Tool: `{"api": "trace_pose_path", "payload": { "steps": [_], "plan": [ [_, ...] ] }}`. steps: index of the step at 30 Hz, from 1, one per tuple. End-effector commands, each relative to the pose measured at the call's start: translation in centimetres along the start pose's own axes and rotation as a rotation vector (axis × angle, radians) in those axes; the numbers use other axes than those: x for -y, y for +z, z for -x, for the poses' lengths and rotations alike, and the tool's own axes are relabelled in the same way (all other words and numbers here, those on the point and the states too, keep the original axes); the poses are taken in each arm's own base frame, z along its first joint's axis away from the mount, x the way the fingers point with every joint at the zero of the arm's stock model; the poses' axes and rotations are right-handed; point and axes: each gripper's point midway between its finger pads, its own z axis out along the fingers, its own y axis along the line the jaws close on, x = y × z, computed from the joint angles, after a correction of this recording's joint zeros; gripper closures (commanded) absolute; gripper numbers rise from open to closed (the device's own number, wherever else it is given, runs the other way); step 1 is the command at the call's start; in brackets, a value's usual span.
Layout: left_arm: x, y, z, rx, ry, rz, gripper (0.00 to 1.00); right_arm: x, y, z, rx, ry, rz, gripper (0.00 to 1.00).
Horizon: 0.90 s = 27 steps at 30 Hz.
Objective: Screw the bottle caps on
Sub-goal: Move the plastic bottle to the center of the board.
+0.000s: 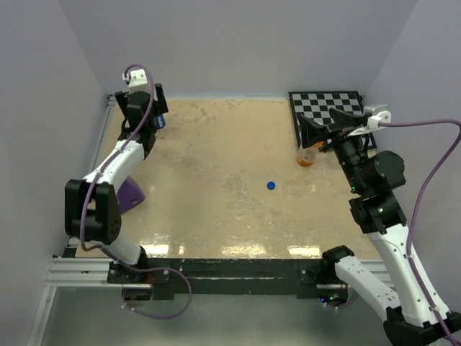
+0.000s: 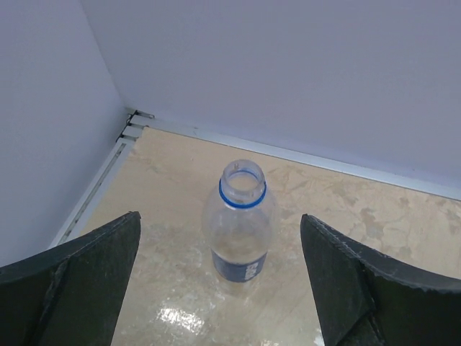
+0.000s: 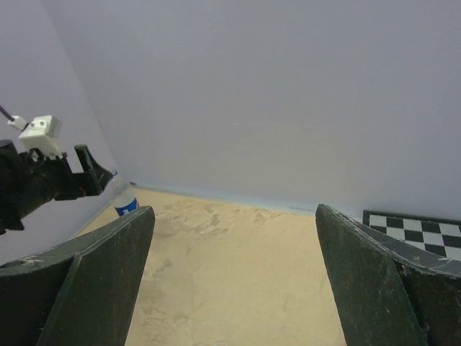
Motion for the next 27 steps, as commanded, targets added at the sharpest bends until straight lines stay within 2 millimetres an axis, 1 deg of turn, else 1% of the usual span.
{"api": "trace_pose_path", "payload": {
  "steps": [1, 2, 5, 7, 12, 16, 18, 20, 21, 23, 24, 27],
  "plan": [
    [-0.2, 2.8, 2.9, 0.069, 0.009, 0.029, 0.03, 0.2, -0.7, 1.3, 0.031, -0.057, -0.044, 0.01],
    [-0.2, 3.4, 2.9, 0.068, 0.014, 0.037, 0.03, 0.1, -0.8, 1.6, 0.038, -0.060, -0.043, 0.01],
    [0.0, 5.1, 2.0, 0.044, 0.019, 0.041, 0.04, 0.0, -1.0, 1.4, 0.037, -0.067, -0.039, 0.01],
    [0.0, 6.1, 0.9, 0.018, 0.023, 0.050, 0.04, 0.0, -1.0, 1.4, 0.038, -0.075, -0.037, 0.01],
    [-0.1, 7.7, -1.2, -0.018, 0.025, 0.062, 0.07, 0.0, -0.8, 1.1, 0.028, -0.083, -0.034, 0.01],
    [0.0, 8.3, -2.7, -0.043, 0.026, 0.050, 0.14, -0.2, -0.6, 0.7, 0.016, -0.085, -0.026, 0.01],
    [0.3, 8.2, -2.9, -0.047, 0.031, 0.033, 0.19, -0.2, -0.5, 0.6, 0.015, -0.088, -0.020, 0.02],
    [0.4, 7.6, -2.8, -0.040, 0.028, 0.019, 0.27, -0.3, -0.4, 0.6, 0.015, -0.086, -0.018, 0.01],
    [0.4, 7.3, -2.4, -0.028, 0.026, 0.007, 0.29, -0.3, -0.4, 0.5, 0.013, -0.086, -0.017, 0.01],
    [0.5, 6.5, -1.9, -0.007, 0.028, -0.017, 0.44, -0.4, -0.3, 0.5, 0.012, -0.088, -0.011, 0.01],
    [0.7, 6.0, -1.5, 0.001, 0.027, -0.039, 0.48, -0.5, -0.2, 0.4, 0.010, -0.087, -0.005, 0.01],
    [1.9, 4.4, -0.8, 0.008, 0.033, -0.129, 0.52, -0.8, -0.1, 0.2, 0.004, -0.087, 0.014, 0.01]
  ]
}}
